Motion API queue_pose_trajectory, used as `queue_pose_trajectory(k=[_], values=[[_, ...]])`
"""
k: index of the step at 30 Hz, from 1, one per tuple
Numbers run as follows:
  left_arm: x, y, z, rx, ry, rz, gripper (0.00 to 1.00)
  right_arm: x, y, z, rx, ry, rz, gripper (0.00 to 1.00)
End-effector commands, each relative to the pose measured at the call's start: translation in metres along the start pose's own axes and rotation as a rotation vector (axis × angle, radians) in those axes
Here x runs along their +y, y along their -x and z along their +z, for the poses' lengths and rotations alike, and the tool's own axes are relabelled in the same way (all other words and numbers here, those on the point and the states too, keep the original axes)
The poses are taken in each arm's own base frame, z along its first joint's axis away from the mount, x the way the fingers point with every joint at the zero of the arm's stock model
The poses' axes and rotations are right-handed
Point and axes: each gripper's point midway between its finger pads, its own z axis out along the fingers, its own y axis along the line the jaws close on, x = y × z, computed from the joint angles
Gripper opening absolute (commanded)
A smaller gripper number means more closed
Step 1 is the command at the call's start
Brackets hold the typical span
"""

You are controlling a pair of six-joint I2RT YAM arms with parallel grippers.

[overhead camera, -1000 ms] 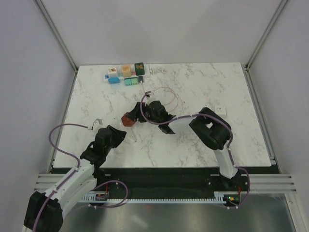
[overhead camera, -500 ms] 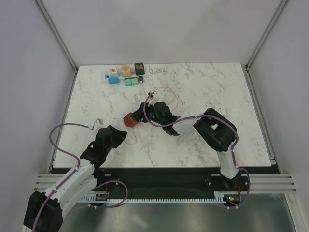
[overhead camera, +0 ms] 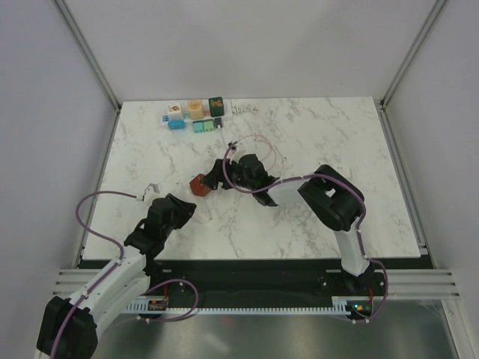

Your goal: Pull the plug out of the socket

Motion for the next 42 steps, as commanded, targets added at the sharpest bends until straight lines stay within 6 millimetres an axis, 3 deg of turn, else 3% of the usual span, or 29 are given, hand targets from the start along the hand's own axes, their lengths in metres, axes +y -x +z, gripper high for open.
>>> queue_pose_trajectory(k=[1,5,12,19,22,23,24,25,29,35,36,37,42], values=[[0.049,-0.012,-0.002,0.028,0.179,0.061,0.02,0.003,-0.011,0.01,0.055,0.024,-0.013,0.84],[0.049,-0.013,-0.002,0.029,0.176,0.061,0.02,0.015,-0.018,0.018,0.078,0.063,-0.018,0.84],[0.049,-0.013,-0.001,0.032,0.178,0.061,0.02,0.017,-0.031,0.032,0.114,0.077,0.002,0.81],[0.05,-0.012,-0.001,0.026,0.192,0.058,0.02,0.01,-0.029,0.038,0.113,0.036,-0.008,0.64],[0.052,-0.012,0.0,0.029,0.2,0.059,0.02,0.003,-0.018,0.037,0.095,-0.017,0.002,0.3],[0.052,-0.013,0.0,0.03,0.202,0.058,0.02,0.001,-0.01,0.035,0.083,-0.032,0.026,0.14],[0.052,-0.012,0.0,0.028,0.203,0.058,0.02,0.0,-0.005,0.034,0.075,-0.043,0.043,0.04],[0.052,-0.012,0.0,0.028,0.203,0.056,0.02,-0.003,-0.003,0.032,0.084,-0.064,0.076,0.0],[0.054,-0.013,0.0,0.029,0.21,0.056,0.02,-0.012,0.026,0.02,0.032,-0.167,0.164,0.0],[0.053,-0.013,0.001,0.037,0.215,0.063,0.02,-0.04,0.027,0.013,-0.021,-0.294,0.216,0.0],[0.053,-0.014,0.001,0.04,0.215,0.065,0.02,-0.037,0.04,0.014,-0.094,-0.276,0.201,0.0],[0.053,-0.014,0.0,0.04,0.212,0.065,0.02,-0.045,0.03,0.007,-0.1,-0.279,0.18,0.0],[0.053,-0.012,0.0,0.031,0.214,0.06,0.02,-0.037,0.052,-0.005,-0.166,-0.303,-0.023,0.0]])
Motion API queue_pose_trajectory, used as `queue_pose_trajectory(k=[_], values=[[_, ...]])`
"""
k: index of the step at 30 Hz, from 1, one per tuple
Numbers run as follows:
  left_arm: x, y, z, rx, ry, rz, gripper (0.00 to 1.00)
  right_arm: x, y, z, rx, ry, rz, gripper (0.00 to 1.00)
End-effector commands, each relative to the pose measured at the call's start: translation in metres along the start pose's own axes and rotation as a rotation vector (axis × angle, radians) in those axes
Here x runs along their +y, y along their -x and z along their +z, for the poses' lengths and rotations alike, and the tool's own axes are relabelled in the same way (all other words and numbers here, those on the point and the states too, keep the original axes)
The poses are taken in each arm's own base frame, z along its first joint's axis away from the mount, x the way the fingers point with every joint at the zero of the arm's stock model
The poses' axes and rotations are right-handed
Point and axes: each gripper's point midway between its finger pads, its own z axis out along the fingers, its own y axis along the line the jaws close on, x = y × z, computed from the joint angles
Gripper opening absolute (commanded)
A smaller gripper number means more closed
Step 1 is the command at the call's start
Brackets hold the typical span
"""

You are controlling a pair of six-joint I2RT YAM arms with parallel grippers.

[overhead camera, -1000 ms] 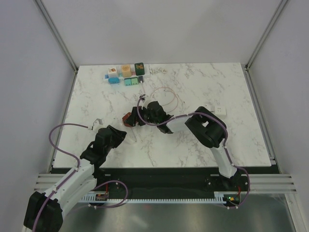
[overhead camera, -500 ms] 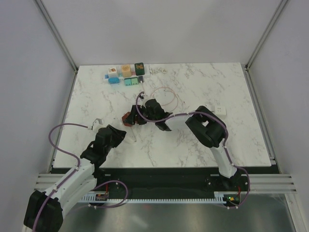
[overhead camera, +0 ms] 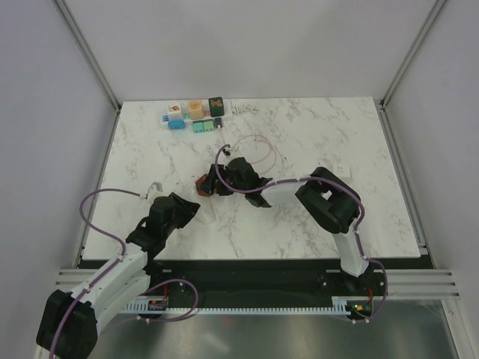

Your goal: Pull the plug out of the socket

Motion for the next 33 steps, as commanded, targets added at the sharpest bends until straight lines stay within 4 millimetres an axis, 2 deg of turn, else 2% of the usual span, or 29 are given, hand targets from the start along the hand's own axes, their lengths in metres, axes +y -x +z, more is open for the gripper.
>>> queue_pose_trajectory(k=[1,3,6,8,9,11,12,13,14,15,18,20,21,22,23,24,25,27,29,30,31,32,33], values=[[0.059,-0.006,-0.004,-0.004,0.235,0.055,0.02,-0.024,0.088,-0.022,-0.308,-0.187,-0.173,0.0],[0.06,-0.006,-0.004,-0.005,0.237,0.054,0.02,-0.019,0.092,-0.029,-0.309,-0.214,-0.253,0.0],[0.061,-0.006,-0.004,-0.006,0.241,0.051,0.02,-0.004,0.088,-0.031,-0.281,-0.138,-0.259,0.0],[0.061,-0.006,-0.004,-0.008,0.242,0.049,0.02,0.004,0.073,-0.032,-0.211,-0.024,-0.201,0.0],[0.062,-0.006,-0.004,-0.009,0.246,0.048,0.02,0.017,0.078,-0.034,-0.234,0.048,-0.12,0.0],[0.062,-0.006,-0.004,-0.01,0.248,0.046,0.02,0.015,0.067,-0.04,-0.198,0.095,-0.059,0.0],[0.062,-0.005,-0.004,-0.013,0.248,0.044,0.02,0.024,0.074,-0.044,-0.217,0.153,-0.002,0.0],[0.062,-0.005,-0.004,-0.012,0.249,0.044,0.02,0.024,0.071,-0.047,-0.202,0.187,0.042,0.0],[0.062,-0.005,-0.004,-0.013,0.25,0.044,0.02,0.014,0.072,-0.046,-0.195,0.202,0.082,0.0],[0.062,-0.005,-0.004,-0.014,0.248,0.042,0.02,0.019,0.072,-0.048,-0.183,0.249,0.095,0.0],[0.062,-0.005,-0.004,-0.015,0.25,0.043,0.02,0.0,0.064,-0.042,-0.154,0.194,0.117,0.0],[0.062,-0.004,-0.004,-0.02,0.251,0.042,0.02,-0.005,0.063,-0.042,-0.165,0.161,0.085,0.0],[0.062,-0.004,-0.004,-0.018,0.254,0.042,0.02,-0.025,0.047,-0.041,-0.107,0.04,0.06,0.0],[0.062,-0.004,-0.004,-0.018,0.254,0.042,0.02,-0.026,0.072,-0.045,-0.2,-0.058,0.0,0.0],[0.062,-0.004,-0.004,-0.018,0.255,0.041,0.02,-0.025,0.067,-0.046,-0.191,-0.112,-0.114,0.0],[0.063,-0.004,-0.004,-0.017,0.256,0.04,0.02,-0.027,0.068,-0.048,-0.18,-0.184,-0.154,0.0],[0.062,-0.004,-0.004,-0.019,0.256,0.04,0.02,-0.032,0.08,-0.054,-0.235,-0.27,-0.202,0.0],[0.063,-0.004,-0.004,-0.02,0.258,0.037,0.02,-0.027,0.076,-0.056,-0.225,-0.362,-0.323,0.0],[0.063,-0.003,-0.004,-0.021,0.257,0.038,0.02,-0.023,0.067,-0.052,-0.199,-0.33,-0.33,0.0],[0.062,-0.003,-0.004,-0.02,0.257,0.04,0.02,-0.019,0.063,-0.049,-0.201,-0.269,-0.275,0.0],[0.063,-0.003,-0.004,-0.02,0.258,0.04,0.02,-0.026,0.068,-0.049,-0.198,-0.224,-0.219,0.0],[0.062,-0.003,-0.005,-0.021,0.255,0.04,0.02,0.002,0.065,-0.046,-0.175,-0.041,-0.175,0.0],[0.063,-0.003,-0.005,-0.02,0.257,0.04,0.02,-0.002,0.058,-0.049,-0.159,-0.003,-0.098,0.0]])
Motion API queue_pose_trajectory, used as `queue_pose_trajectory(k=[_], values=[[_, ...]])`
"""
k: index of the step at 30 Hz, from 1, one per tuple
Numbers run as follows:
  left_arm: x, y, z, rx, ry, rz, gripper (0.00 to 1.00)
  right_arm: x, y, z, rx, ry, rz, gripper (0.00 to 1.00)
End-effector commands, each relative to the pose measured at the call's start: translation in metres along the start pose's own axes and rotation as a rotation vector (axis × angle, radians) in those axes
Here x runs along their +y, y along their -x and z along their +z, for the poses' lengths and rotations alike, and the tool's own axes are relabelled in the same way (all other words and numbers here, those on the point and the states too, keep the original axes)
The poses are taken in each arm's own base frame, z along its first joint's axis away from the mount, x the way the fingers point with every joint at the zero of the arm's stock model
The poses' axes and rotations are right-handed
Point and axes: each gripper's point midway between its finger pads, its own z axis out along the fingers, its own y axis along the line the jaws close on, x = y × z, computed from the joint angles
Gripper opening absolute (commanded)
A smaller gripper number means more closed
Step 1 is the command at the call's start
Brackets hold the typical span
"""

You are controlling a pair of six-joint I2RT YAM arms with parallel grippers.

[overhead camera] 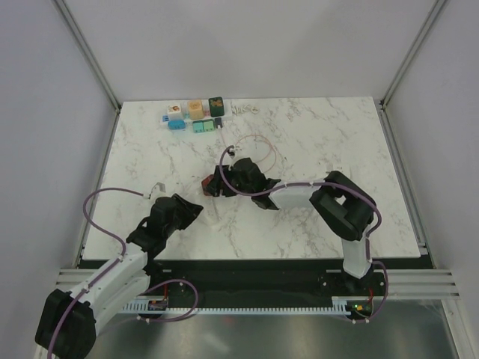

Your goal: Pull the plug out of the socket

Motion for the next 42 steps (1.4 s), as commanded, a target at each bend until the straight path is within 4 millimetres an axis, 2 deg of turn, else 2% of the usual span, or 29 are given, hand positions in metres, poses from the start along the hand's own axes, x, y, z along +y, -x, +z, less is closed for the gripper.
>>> queue_pose_trajectory(k=[1,2,3,7,8,9,11,12,14,15,17,18,21,23,25,26,27,30,34,35,37,38,40,41,42], values=[[0.069,0.008,-0.004,-0.077,0.284,0.027,0.02,-0.018,0.056,-0.018,-0.132,0.108,0.101,0.0],[0.069,0.008,-0.005,-0.08,0.279,0.025,0.02,-0.008,0.061,-0.023,-0.14,0.182,0.113,0.0],[0.068,0.009,-0.005,-0.083,0.275,0.023,0.02,-0.011,0.06,-0.026,-0.139,0.185,0.133,0.0],[0.068,0.009,-0.005,-0.085,0.272,0.022,0.02,-0.024,0.079,-0.044,-0.206,0.108,0.076,0.0],[0.067,0.009,-0.005,-0.084,0.27,0.023,0.02,-0.035,0.077,-0.048,-0.203,0.047,0.062,0.0],[0.068,0.008,-0.005,-0.078,0.277,0.025,0.02,-0.045,0.09,-0.06,-0.269,-0.031,0.051,0.0],[0.069,0.007,-0.004,-0.074,0.28,0.029,0.02,-0.087,0.096,-0.08,-0.345,-0.245,0.031,0.0],[0.068,0.007,-0.004,-0.073,0.279,0.03,0.02,-0.097,0.113,-0.099,-0.408,-0.304,0.039,0.0],[0.068,0.007,-0.004,-0.072,0.274,0.029,0.02,-0.134,0.108,-0.123,-0.424,-0.468,0.079,0.0],[0.068,0.007,-0.004,-0.073,0.272,0.03,0.02,-0.156,0.124,-0.146,-0.506,-0.561,0.129,0.0],[0.067,0.007,-0.004,-0.074,0.265,0.03,0.02,-0.19,0.112,-0.17,-0.504,-0.672,0.185,0.0],[0.067,0.007,-0.004,-0.076,0.261,0.029,0.02,-0.206,0.12,-0.188,-0.544,-0.713,0.23,0.0],[0.066,0.006,-0.003,-0.074,0.255,0.032,0.02,-0.237,0.107,-0.212,-0.563,-0.758,0.328,0.0],[0.064,0.007,-0.003,-0.076,0.248,0.032,0.02,-0.248,0.093,-0.216,-0.541,-0.755,0.383,0.0],[0.065,0.006,-0.002,-0.069,0.25,0.037,0.02,-0.257,0.089,-0.222,-0.542,-0.732,0.438,0.0],[0.064,0.006,-0.002,-0.069,0.247,0.037,0.02,-0.262,0.079,-0.226,-0.537,-0.727,0.479,0.0],[0.063,0.006,-0.002,-0.067,0.244,0.039,0.02,-0.269,0.079,-0.233,-0.554,-0.732,0.509,0.0],[0.063,0.005,-0.002,-0.066,0.236,0.037,0.02,-0.272,0.075,-0.238,-0.548,-0.721,0.528,0.02],[0.063,0.004,-0.002,-0.064,0.232,0.038,0.02,-0.273,0.068,-0.239,-0.519,-0.713,0.544,0.16],[0.062,0.004,-0.002,-0.063,0.23,0.039,0.02,-0.275,0.063,-0.24,-0.508,-0.714,0.549,0.24],[0.061,0.004,-0.002,-0.063,0.223,0.041,0.02,-0.276,0.063,-0.244,-0.511,-0.687,0.569,0.33],[0.062,0.004,-0.003,-0.063,0.221,0.041,0.02,-0.276,0.058,-0.246,-0.508,-0.67,0.58,0.42],[0.061,0.004,-0.003,-0.068,0.21,0.038,0.02,-0.276,0.057,-0.249,-0.514,-0.627,0.603,0.52],[0.06,0.005,-0.004,-0.07,0.206,0.036,0.02,-0.276,0.055,-0.25,-0.51,-0.625,0.606,0.72],[0.06,0.005,-0.004,-0.074,0.203,0.035,0.02,-0.277,0.055,-0.253,-0.512,-0.627,0.609,0.8]])
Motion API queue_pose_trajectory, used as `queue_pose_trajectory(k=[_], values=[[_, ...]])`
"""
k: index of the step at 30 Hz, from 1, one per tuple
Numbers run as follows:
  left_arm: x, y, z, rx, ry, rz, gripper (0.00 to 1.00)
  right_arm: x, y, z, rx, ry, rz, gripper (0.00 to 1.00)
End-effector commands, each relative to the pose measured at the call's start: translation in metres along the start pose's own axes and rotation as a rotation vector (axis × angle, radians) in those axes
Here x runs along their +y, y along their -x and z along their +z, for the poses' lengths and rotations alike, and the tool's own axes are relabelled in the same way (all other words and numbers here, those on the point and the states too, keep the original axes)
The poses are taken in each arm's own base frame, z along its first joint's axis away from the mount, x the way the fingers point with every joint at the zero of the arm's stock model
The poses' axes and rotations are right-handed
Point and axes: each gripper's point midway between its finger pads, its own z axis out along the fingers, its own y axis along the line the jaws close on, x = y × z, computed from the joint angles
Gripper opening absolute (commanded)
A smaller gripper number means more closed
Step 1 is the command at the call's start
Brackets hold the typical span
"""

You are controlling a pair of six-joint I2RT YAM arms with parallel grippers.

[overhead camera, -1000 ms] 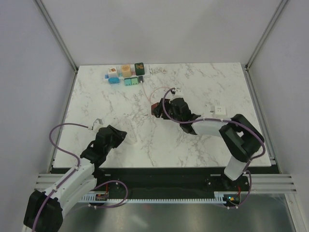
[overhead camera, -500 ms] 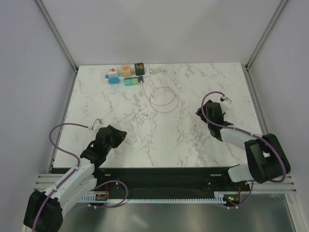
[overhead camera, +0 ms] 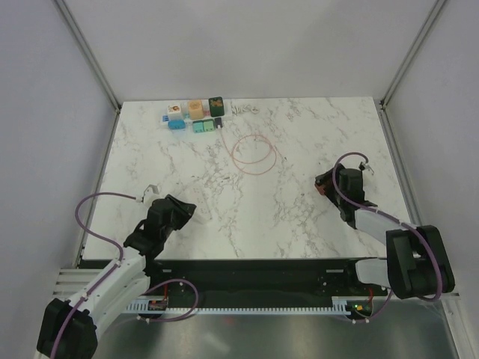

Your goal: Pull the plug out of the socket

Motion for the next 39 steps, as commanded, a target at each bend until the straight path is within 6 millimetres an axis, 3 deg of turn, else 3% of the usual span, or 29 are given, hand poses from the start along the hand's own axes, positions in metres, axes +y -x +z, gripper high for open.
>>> queue_pose_trajectory(k=[1,2,7,11,18,20,21,23,24,25,26,27,28,29,30,31,32,33,34,39], values=[[0.045,-0.01,-0.001,0.015,0.146,0.067,0.02,0.015,0.008,-0.008,0.0,0.087,0.032,0.87],[0.045,-0.01,-0.001,0.015,0.146,0.067,0.02,0.018,0.012,-0.012,-0.008,0.098,0.027,0.97],[0.042,-0.01,-0.001,0.019,0.144,0.065,0.02,0.022,0.024,-0.027,-0.029,0.087,-0.016,0.98],[0.036,-0.007,-0.002,0.013,0.126,0.053,0.02,0.029,0.052,-0.044,-0.106,0.057,-0.056,0.98],[0.032,-0.005,-0.003,0.013,0.126,0.05,0.02,0.038,0.08,-0.071,-0.186,0.049,-0.132,0.98],[0.032,-0.004,-0.004,0.012,0.128,0.044,0.02,0.051,0.086,-0.076,-0.191,0.091,-0.156,0.98],[0.031,-0.003,-0.004,0.007,0.128,0.038,0.02,0.07,0.083,-0.078,-0.168,0.18,-0.169,0.98],[0.031,-0.002,-0.005,0.005,0.131,0.035,0.02,0.088,0.072,-0.073,-0.12,0.277,-0.195,0.98],[0.029,0.001,-0.005,-0.001,0.13,0.031,0.02,0.116,0.058,-0.078,-0.076,0.411,-0.22,0.98],[0.03,0.001,-0.005,-0.001,0.136,0.031,0.02,0.124,0.04,-0.069,-0.019,0.446,-0.255,0.98],[0.03,0.004,-0.005,-0.009,0.138,0.028,0.02,0.144,0.013,-0.073,0.04,0.524,-0.306,0.98],[0.028,0.006,-0.005,-0.011,0.141,0.028,0.02,0.16,0.0,-0.075,0.053,0.582,-0.337,0.98],[0.031,0.01,-0.006,-0.017,0.156,0.021,0.02,0.167,-0.02,-0.067,0.084,0.594,-0.386,0.98],[0.032,0.012,-0.006,-0.018,0.163,0.022,0.02,0.183,-0.052,-0.078,0.133,0.658,-0.431,0.98],[0.03,0.016,-0.006,-0.025,0.167,0.02,0.02,0.198,-0.061,-0.081,0.119,0.716,-0.439,0.98],[0.032,0.019,-0.006,-0.03,0.179,0.017,0.02,0.198,-0.084,-0.075,0.167,0.73,-0.46,0.98],[0.035,0.024,-0.007,-0.04,0.193,0.007,0.02,0.206,-0.106,-0.082,0.204,0.787,-0.484,0.98],[0.034,0.029,-0.007,-0.046,0.194,-0.002,0.02,0.219,-0.112,-0.085,0.205,0.841,-0.495,0.98],[0.039,0.038,-0.007,-0.069,0.21,-0.018,0.02,0.213,-0.131,-0.075,0.248,0.826,-0.525,0.98],[0.048,0.07,-0.011,-0.118,0.248,-0.054,0.02,0.21,-0.153,-0.061,0.286,0.816,-0.548,0.98]])
